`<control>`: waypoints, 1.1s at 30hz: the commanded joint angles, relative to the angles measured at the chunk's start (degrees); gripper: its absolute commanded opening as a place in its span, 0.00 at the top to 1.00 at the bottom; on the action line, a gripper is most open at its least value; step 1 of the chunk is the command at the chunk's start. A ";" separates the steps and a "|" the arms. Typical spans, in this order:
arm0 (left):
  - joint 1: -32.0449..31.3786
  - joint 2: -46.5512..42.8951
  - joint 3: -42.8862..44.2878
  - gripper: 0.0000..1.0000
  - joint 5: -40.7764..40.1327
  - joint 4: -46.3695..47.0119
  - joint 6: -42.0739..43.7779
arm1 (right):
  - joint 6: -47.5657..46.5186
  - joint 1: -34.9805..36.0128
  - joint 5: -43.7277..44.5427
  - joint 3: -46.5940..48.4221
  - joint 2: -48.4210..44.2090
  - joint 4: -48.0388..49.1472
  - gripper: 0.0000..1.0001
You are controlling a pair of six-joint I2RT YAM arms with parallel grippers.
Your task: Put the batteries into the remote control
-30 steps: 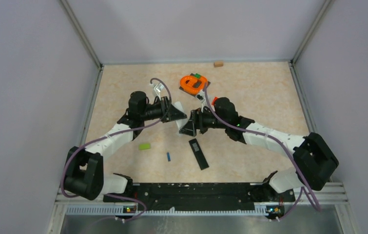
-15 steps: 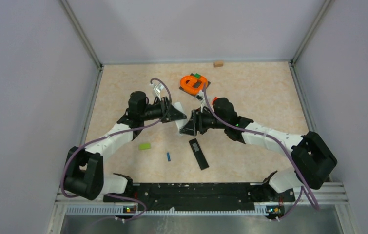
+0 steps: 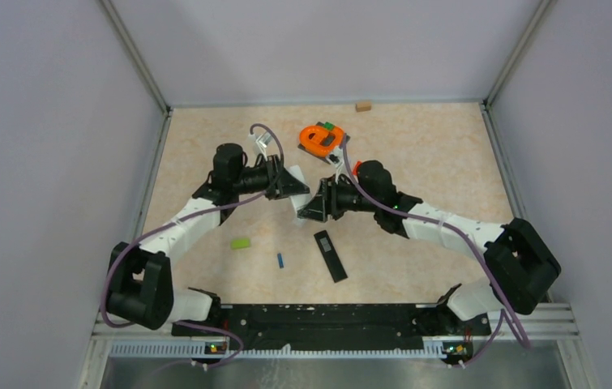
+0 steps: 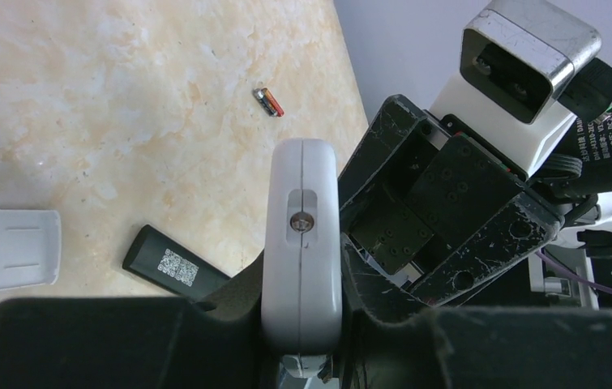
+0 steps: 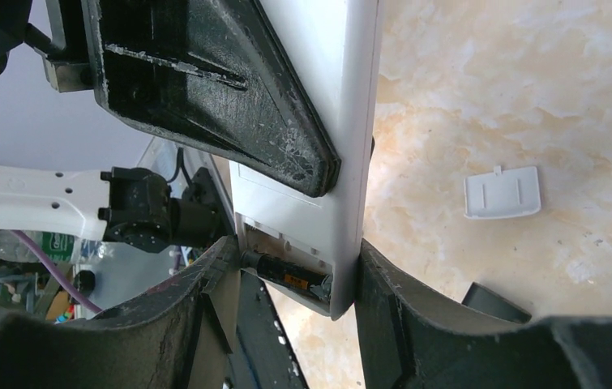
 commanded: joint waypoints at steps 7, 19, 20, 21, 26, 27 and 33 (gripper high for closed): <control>-0.72 2.23 7.07 1.00 6.01 -2.80 -7.85 | 1.55 0.97 -3.61 -0.57 -0.56 9.73 0.77; -0.38 1.39 8.67 1.00 5.44 -7.62 -4.12 | 4.87 -0.34 -4.01 -1.69 -3.05 13.04 0.47; -0.40 1.55 8.55 1.00 5.44 -7.65 -3.97 | 4.75 -0.47 -3.59 -1.88 -3.44 13.02 0.44; -0.33 1.70 8.50 1.00 5.39 -7.67 -3.81 | 4.75 -0.54 -3.47 -2.01 -3.71 13.05 0.40; -0.22 2.16 8.19 1.00 4.83 -7.51 -2.83 | 6.71 -1.23 -4.67 -4.04 -5.28 17.26 0.24; -0.22 2.17 8.15 1.00 4.78 -7.38 -2.67 | 7.12 -1.30 -4.62 -4.32 -5.50 17.67 0.23; -0.03 1.97 7.79 1.00 4.42 -6.52 -2.10 | 8.31 -2.03 -5.78 -5.59 -5.99 18.67 0.30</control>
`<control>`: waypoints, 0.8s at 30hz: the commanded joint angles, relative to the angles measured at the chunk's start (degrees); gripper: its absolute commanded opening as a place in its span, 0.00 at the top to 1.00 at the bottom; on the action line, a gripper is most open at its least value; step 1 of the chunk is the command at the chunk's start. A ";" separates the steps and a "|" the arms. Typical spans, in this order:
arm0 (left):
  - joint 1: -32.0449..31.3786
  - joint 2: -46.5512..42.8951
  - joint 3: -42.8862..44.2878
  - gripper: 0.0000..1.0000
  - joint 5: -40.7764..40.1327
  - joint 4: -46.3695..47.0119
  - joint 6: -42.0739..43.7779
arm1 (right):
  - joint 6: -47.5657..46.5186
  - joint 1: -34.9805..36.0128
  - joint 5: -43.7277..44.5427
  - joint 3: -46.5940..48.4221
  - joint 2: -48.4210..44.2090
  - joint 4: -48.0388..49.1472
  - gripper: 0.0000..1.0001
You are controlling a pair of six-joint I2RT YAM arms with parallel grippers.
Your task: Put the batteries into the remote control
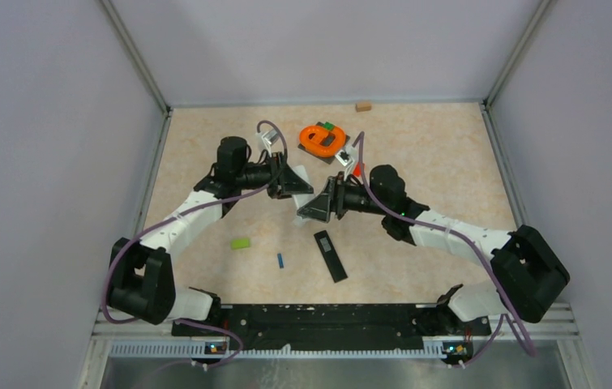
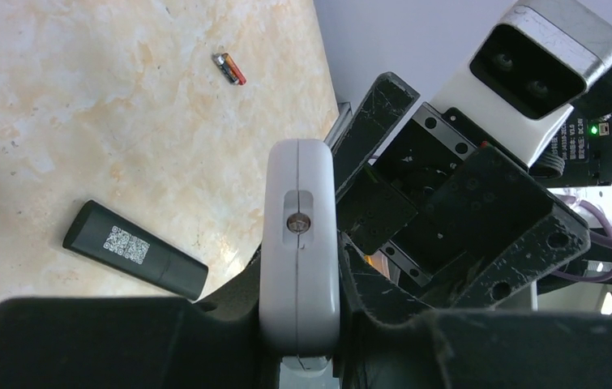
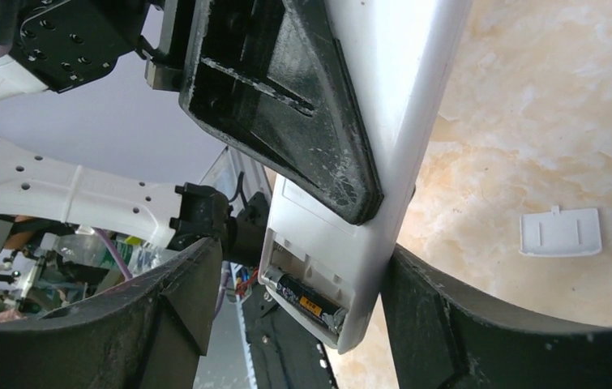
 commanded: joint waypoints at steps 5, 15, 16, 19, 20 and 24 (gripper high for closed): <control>0.20 -0.26 1.56 1.00 0.41 2.49 0.40 | 0.70 -1.03 -5.43 -1.93 -2.01 7.70 0.54; 0.20 -0.53 1.43 1.00 0.60 3.45 -0.73 | 0.72 -1.12 -6.40 -2.68 -0.33 10.64 0.63; 0.20 -0.59 1.43 1.00 0.62 3.49 -0.80 | 0.47 -1.12 -6.07 -2.64 -0.29 10.32 0.63; 0.20 -0.76 1.23 1.00 0.56 3.70 -0.93 | -0.62 -1.12 -5.25 -2.46 -0.30 9.05 0.64; 0.20 -0.77 1.19 1.00 0.56 3.78 -0.99 | -1.03 -1.12 -4.85 -2.46 -0.44 8.56 0.65; 0.20 -1.19 0.93 1.00 0.18 4.58 -0.57 | -1.51 -1.12 -3.48 -2.15 -1.68 6.90 0.62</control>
